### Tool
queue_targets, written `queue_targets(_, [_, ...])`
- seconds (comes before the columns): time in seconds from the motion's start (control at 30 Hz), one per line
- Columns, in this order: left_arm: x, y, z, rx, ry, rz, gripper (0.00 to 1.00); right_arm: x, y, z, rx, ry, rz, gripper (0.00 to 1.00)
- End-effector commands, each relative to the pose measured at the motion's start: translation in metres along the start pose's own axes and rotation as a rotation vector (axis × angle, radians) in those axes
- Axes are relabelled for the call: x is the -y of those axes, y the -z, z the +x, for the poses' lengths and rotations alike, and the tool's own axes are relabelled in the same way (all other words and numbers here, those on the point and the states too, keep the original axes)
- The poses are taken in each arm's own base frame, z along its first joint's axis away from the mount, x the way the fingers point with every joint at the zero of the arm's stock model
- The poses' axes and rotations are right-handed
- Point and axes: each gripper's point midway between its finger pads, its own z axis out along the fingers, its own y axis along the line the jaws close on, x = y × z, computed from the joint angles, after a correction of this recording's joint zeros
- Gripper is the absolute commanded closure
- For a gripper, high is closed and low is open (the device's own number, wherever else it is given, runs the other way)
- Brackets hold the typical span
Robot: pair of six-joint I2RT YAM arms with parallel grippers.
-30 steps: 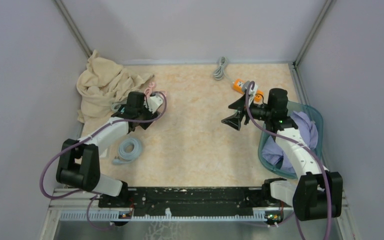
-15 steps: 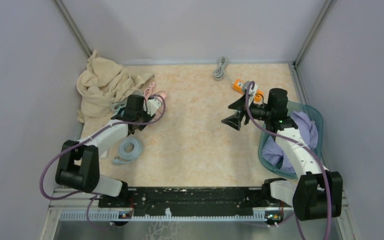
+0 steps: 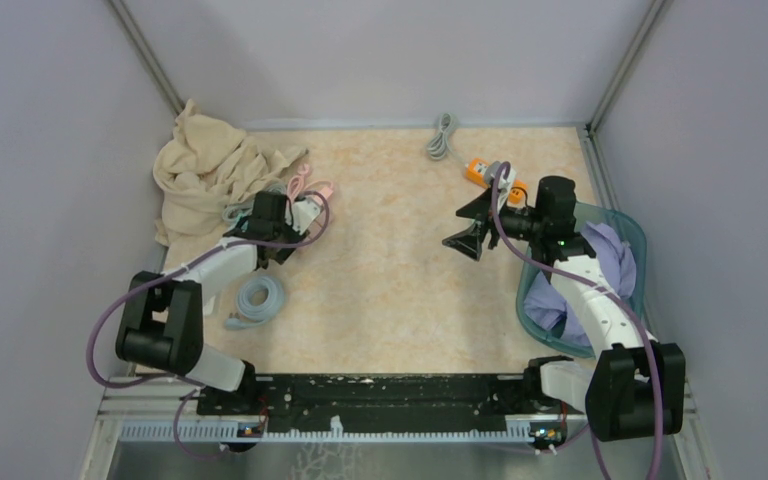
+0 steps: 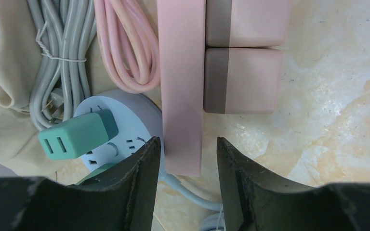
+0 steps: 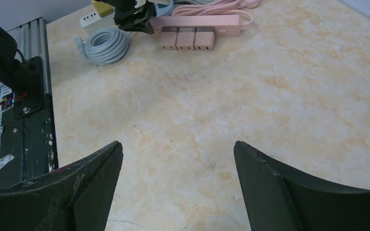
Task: Pull the plug off the socket
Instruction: Move the socket to the center of the board.
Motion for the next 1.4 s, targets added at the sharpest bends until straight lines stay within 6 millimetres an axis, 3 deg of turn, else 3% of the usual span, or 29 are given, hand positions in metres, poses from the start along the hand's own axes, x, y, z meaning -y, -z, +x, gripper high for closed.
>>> queue_targets(0.0, [0.003, -0.006, -0.005, 0.020, 0.004, 0.026, 0.47, 0.001, 0.001, -0.023, 0.048, 0.078, -0.013, 0.15])
queue_targets(0.17, [0.014, -0.013, -0.001, 0.001, -0.008, 0.083, 0.48, 0.000, 0.001, -0.023, 0.050, 0.075, -0.016, 0.15])
queue_targets(0.27, [0.019, -0.017, 0.001, -0.018, -0.003, 0.108, 0.53, 0.000, 0.001, -0.023, 0.052, 0.076, -0.017, 0.15])
queue_targets(0.37, [0.019, -0.018, 0.000, -0.027, 0.001, 0.114, 0.67, 0.000, 0.001, -0.023, 0.052, 0.076, -0.016, 0.15])
queue_targets(0.5, [0.016, -0.015, -0.007, -0.008, 0.013, 0.109, 0.97, 0.000, 0.001, -0.023, 0.052, 0.077, -0.016, 0.15])
queue_targets(0.53, [0.017, -0.013, -0.011, 0.011, 0.015, 0.124, 1.00, 0.000, 0.001, -0.022, 0.052, 0.077, -0.016, 0.15])
queue_targets(1.07, [0.030, 0.041, -0.087, 0.364, 0.066, 0.262, 1.00, 0.001, 0.001, -0.022, 0.049, 0.083, -0.010, 0.15])
queue_targets(1.37, [0.056, 0.074, -0.123, 0.531, 0.133, 0.465, 0.99, 0.002, 0.001, -0.021, 0.049, 0.083, -0.007, 0.15])
